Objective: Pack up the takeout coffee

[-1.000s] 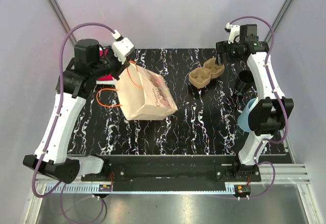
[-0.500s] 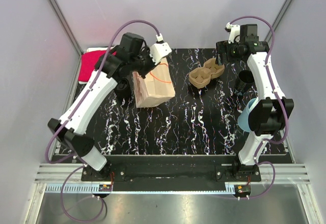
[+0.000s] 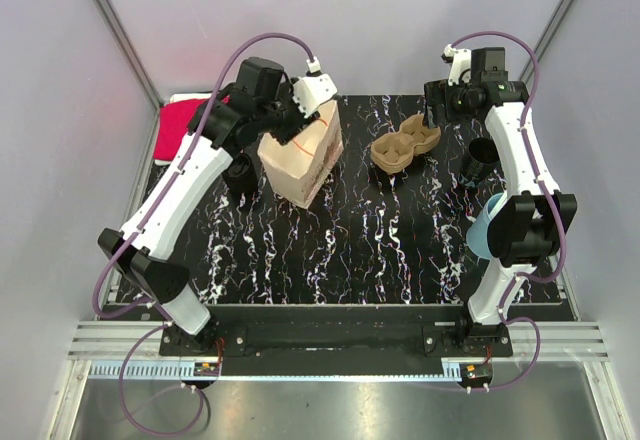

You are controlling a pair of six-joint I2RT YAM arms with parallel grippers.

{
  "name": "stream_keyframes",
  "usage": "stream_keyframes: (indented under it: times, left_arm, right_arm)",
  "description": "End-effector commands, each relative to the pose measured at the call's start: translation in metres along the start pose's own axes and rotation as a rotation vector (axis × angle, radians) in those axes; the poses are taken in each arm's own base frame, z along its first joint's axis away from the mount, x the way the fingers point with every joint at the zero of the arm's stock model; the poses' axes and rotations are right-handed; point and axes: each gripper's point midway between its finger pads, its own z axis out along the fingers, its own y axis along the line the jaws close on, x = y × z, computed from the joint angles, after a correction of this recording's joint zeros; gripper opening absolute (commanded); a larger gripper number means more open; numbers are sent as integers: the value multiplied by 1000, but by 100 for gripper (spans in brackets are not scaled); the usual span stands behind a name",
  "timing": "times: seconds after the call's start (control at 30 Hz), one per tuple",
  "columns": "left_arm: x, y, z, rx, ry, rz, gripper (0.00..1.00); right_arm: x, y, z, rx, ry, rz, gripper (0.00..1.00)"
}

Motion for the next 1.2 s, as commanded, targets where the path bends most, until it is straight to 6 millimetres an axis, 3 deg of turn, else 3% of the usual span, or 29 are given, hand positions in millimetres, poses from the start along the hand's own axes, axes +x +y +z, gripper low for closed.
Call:
stream_keyframes:
  times: [0.0,0.03,0.07,0.2,0.47,0.6,0.63,0.67,0.73,0.77,0.8,0.83,0.87,0.9,1.1,1.17]
  left_arm:
    - [-20,23,-17,-112,-73,8,61]
    - [-20,24,-16,-116,-71,3,66]
    - [-21,24,-17,-118,-77,2,78]
    - [-28,25,-22,-114,-106,0,98]
    - [-57,29,-59,-139,-240,-28,99]
    - [-61,36,-83,-199,-270,-67,99]
    - [-58,43,-93,-250,-260,-79,99]
    - [-48,50,-94,-286,-232,-96,99]
    - [-35,58,-106,-329,-222,-141,99]
    - [-23,67,-111,-357,-209,-172,99]
    - [-6,65,-102,-348,-179,-206,99]
    - [1,66,-111,-362,-189,-222,99]
    - [15,73,-114,-389,-171,-244,99]
    - [34,69,-105,-383,-136,-262,99]
    - [73,68,-132,-450,-114,-294,99]
    - [84,62,-129,-430,-103,-305,99]
  right_arm:
    - [-15,0,-11,3,-52,4,100]
    - [-15,-1,-10,8,-51,6,100]
    - [-18,-2,-11,11,-58,7,100]
    - [-19,-6,-2,17,-47,9,100]
    - [-24,-16,29,24,-4,-22,99]
    - [-16,-14,54,-22,46,-25,90]
    - [-23,-13,53,-32,31,-34,89]
    - [-14,-13,63,-48,68,-35,86]
    - [-26,-8,62,-80,47,-54,80]
    - [-14,-6,72,-103,91,-62,77]
    - [-14,-3,74,-122,95,-71,76]
    - [-21,0,73,-128,81,-101,76]
    - [-13,1,81,-138,110,-110,76]
    - [-13,2,83,-138,114,-126,76]
    - [8,13,110,-118,193,-260,78]
    - [17,20,118,-129,219,-302,78]
